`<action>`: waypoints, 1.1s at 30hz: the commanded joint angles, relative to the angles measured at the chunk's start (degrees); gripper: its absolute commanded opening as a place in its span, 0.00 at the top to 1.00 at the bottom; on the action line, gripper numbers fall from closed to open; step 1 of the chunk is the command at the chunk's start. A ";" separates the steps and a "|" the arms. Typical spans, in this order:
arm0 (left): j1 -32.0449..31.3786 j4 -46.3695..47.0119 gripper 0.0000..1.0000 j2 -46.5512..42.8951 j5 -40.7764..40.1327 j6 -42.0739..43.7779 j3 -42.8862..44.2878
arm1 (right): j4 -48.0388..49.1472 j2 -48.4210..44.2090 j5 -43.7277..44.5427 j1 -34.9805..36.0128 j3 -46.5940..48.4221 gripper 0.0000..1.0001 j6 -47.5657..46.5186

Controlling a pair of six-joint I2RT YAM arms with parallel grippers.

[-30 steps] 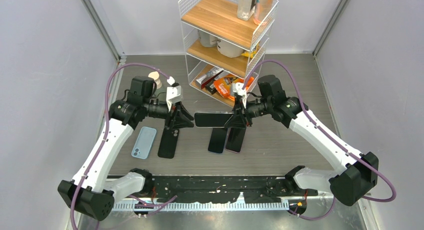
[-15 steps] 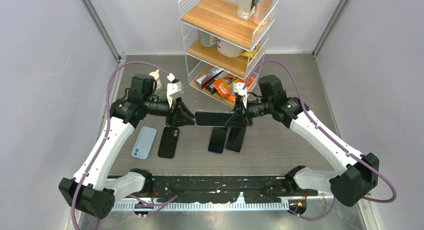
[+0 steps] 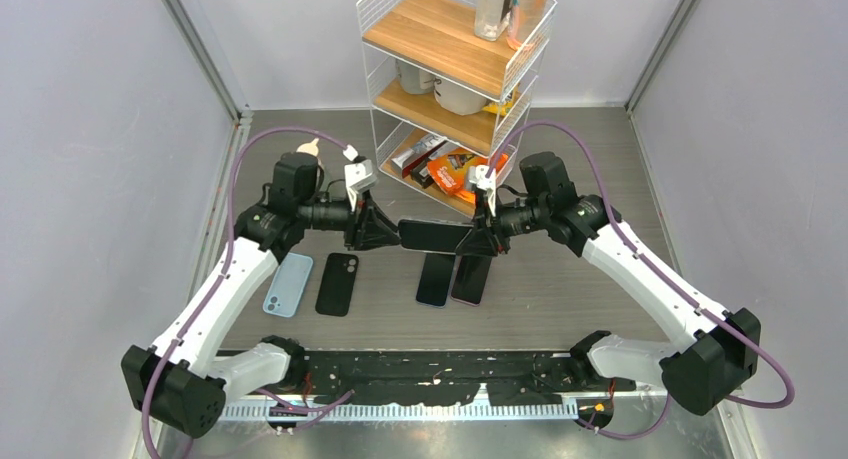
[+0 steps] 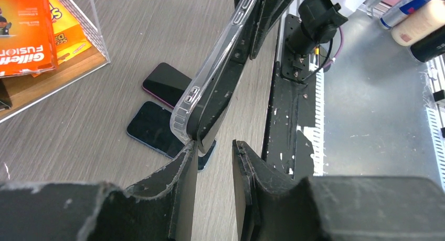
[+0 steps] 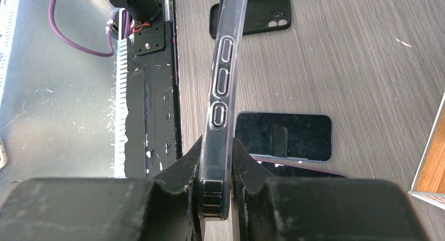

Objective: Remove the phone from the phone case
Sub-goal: Remove the phone case from the phone.

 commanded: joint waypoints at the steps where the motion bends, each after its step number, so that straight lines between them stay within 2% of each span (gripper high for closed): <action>1: -3.78 16.06 0.67 1.03 1.98 -4.28 -1.06 | 8.58 -2.20 -11.15 2.92 1.76 0.94 0.27; 13: -4.85 26.82 0.67 4.75 2.00 -13.13 -2.10 | 9.63 -2.51 -14.02 3.27 1.51 0.94 0.75; 33: -9.39 33.99 0.68 10.68 3.55 -17.27 -3.24 | 10.75 -2.32 -16.77 3.72 1.04 0.94 0.61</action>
